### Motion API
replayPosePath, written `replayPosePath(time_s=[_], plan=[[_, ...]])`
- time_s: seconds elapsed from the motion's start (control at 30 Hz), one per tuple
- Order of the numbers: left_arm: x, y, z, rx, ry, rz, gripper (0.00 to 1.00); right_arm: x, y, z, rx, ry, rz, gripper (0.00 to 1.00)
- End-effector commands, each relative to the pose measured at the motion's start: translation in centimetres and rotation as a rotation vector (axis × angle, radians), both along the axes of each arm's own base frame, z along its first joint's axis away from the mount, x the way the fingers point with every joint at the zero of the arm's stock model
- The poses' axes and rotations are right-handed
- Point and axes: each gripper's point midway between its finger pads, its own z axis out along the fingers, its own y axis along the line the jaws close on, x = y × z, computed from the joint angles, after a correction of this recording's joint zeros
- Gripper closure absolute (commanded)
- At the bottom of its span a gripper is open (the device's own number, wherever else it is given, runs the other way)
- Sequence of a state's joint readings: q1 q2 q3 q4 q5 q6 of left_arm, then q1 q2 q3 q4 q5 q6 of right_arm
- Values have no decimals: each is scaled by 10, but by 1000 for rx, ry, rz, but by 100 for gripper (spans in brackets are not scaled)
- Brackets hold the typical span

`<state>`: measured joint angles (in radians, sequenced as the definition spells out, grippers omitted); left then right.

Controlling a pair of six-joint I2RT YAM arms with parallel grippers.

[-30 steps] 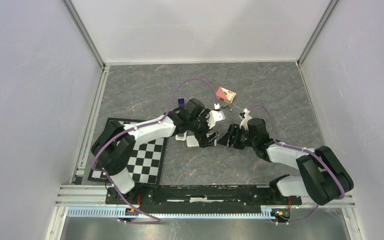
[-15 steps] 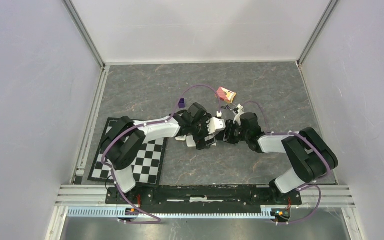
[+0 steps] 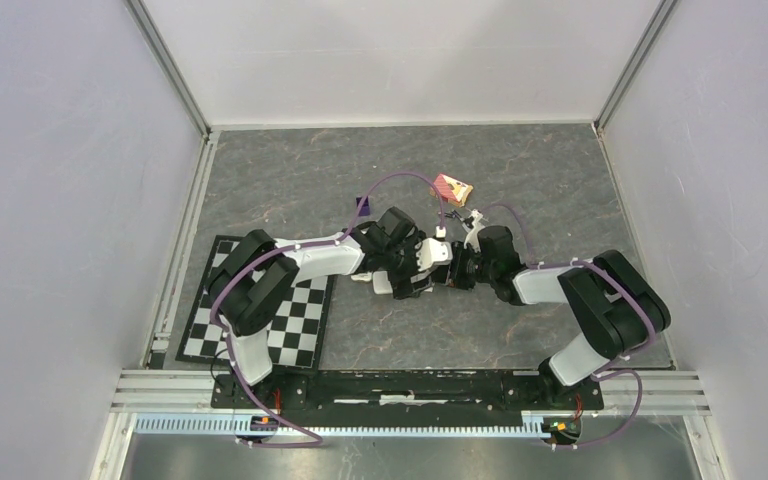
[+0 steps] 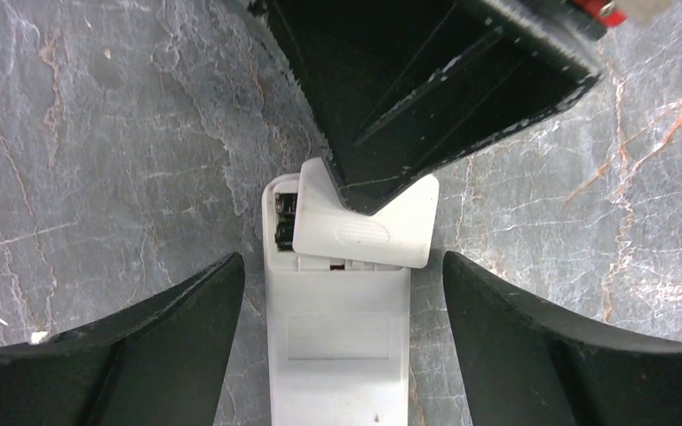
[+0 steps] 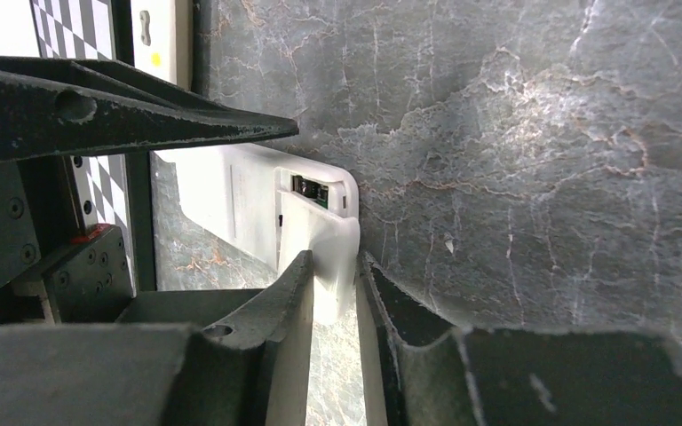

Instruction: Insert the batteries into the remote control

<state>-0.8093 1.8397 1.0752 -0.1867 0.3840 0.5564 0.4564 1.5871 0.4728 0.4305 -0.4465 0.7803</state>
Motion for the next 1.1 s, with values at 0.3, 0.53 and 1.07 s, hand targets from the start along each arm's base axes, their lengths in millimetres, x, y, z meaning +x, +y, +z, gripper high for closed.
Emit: replayPosePath(time_s=[0.3,0.53,1.07], plan=[[5,-29,16,-94,1,-52,12,15,8,10,14,-51,10,75],[6,-31,14,-92,11,-49,29,16,11,11,15,-57,25,75],[9,-28,14,-80,3,-23,26,10,7,7,0,-58,30,73]])
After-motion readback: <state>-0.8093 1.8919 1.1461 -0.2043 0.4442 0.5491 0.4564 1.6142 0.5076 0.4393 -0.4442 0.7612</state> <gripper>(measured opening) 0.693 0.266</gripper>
